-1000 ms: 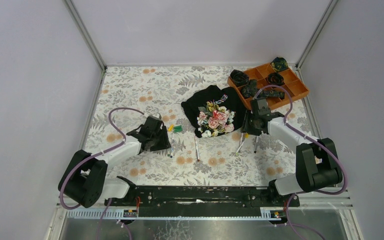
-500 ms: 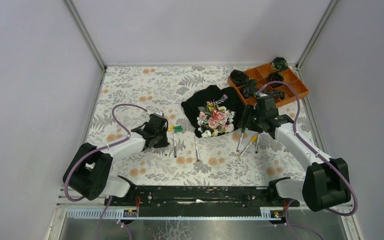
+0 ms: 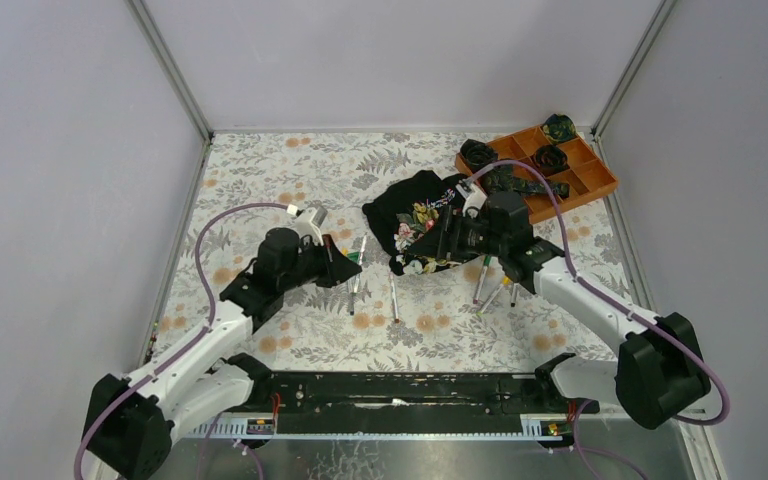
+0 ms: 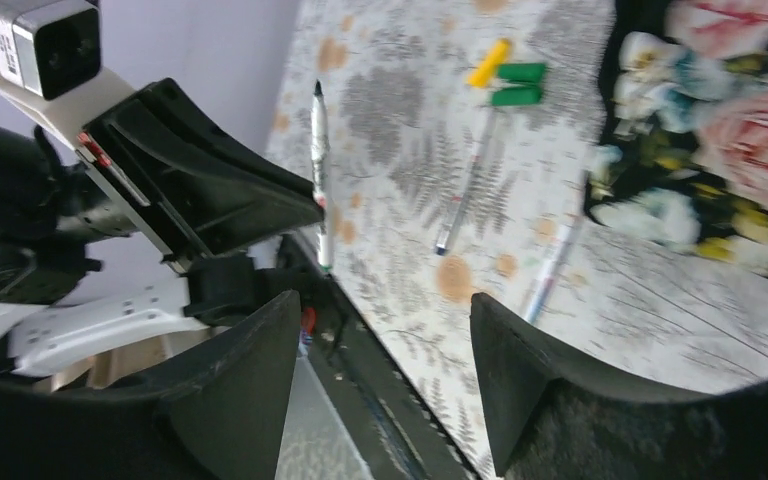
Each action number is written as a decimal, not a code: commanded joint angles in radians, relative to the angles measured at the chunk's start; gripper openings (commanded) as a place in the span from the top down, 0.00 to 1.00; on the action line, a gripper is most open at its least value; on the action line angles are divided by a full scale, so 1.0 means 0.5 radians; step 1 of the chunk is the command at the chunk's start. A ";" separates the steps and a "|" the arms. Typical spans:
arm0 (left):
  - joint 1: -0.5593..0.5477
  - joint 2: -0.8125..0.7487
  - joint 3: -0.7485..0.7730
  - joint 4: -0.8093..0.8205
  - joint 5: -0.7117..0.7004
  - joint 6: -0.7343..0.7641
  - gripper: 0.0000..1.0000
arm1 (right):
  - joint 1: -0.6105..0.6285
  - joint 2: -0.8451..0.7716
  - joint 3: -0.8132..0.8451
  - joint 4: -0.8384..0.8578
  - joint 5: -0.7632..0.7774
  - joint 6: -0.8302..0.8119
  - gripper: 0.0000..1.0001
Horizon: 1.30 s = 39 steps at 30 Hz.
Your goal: Insert the pens into the pen caps
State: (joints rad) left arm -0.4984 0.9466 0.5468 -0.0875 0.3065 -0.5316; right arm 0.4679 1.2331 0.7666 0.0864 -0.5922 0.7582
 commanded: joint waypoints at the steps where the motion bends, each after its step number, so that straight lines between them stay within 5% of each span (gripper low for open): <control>1: -0.013 -0.122 -0.026 0.225 0.415 -0.012 1.00 | 0.108 0.051 0.019 0.476 -0.181 0.297 0.31; 17: -0.052 -0.207 -0.066 0.465 0.668 -0.124 1.00 | 0.365 0.276 0.282 0.506 -0.169 0.309 0.42; 21: -0.065 -0.201 -0.069 0.493 0.669 -0.127 1.00 | 0.408 0.318 0.296 0.512 -0.172 0.315 0.57; 26: -0.073 -0.175 -0.075 0.496 0.648 -0.135 0.97 | 0.442 0.331 0.306 0.552 -0.182 0.352 0.99; 30: -0.079 -0.143 -0.081 0.495 0.624 -0.130 0.78 | 0.469 0.330 0.302 0.619 -0.180 0.407 1.00; 34: -0.097 -0.096 -0.076 0.494 0.622 -0.114 0.73 | 0.501 0.342 0.315 0.647 -0.160 0.431 1.00; 39: -0.109 -0.106 -0.051 0.420 0.518 -0.065 1.00 | 0.523 0.384 0.326 0.630 -0.093 0.395 0.98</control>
State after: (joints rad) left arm -0.5442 0.9001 0.5125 0.1017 0.6182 -0.5961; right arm 0.7063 1.4181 0.8722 0.3420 -0.6445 0.9482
